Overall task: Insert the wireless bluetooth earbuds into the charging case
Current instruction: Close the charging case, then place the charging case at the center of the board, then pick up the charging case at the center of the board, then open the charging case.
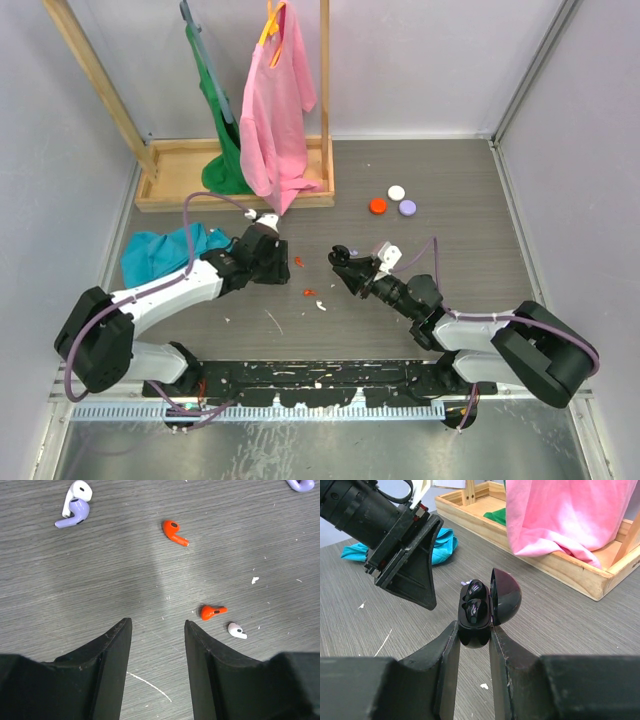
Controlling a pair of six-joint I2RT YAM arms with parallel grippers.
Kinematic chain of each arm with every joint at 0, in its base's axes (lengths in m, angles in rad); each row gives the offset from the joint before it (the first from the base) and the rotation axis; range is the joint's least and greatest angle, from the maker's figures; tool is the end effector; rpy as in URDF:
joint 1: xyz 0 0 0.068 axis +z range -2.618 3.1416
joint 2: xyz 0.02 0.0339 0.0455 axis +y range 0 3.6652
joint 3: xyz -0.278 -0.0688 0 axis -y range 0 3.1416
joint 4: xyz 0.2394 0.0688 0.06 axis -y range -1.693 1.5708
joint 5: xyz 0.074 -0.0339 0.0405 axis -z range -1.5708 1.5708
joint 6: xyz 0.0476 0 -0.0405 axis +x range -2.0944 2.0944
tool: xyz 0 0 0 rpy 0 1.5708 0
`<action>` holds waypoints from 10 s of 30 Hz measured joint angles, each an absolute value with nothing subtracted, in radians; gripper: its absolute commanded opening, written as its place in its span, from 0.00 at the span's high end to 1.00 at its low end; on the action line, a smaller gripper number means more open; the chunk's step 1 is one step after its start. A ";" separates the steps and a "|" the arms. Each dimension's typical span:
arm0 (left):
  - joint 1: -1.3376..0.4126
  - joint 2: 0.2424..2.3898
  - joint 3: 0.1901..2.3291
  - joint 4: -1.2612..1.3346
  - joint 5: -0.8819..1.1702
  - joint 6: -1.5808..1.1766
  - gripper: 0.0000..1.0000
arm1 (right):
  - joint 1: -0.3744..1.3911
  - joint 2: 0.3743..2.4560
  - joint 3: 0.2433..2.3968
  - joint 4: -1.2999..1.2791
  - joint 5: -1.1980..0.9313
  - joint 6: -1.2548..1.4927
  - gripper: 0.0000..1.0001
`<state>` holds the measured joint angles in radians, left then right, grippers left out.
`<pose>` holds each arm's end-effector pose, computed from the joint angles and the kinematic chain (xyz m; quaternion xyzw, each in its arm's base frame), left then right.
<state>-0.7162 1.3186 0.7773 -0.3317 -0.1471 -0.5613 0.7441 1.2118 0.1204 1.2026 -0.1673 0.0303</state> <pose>0.2041 -0.1684 0.2180 0.0475 0.9363 -0.1478 0.3149 0.1463 0.1455 0.2025 -0.2905 0.6008 0.3320 0.6667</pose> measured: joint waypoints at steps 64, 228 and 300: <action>-0.642 1.118 0.694 0.173 0.680 -0.633 0.30 | 0.733 1.340 0.220 1.153 -0.467 0.132 0.98; -0.578 1.018 0.643 0.059 0.462 -0.747 0.82 | 0.987 1.237 0.369 0.960 -0.089 -0.369 0.37; -0.712 0.901 0.721 -0.076 0.602 -0.043 0.38 | 0.702 1.179 0.456 0.838 -0.885 0.217 0.91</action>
<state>-0.7116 0.9009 0.7208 -0.0761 0.6018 -0.0429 0.7025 1.1786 0.4561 0.8383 -0.8848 0.2173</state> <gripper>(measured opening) 0.598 0.341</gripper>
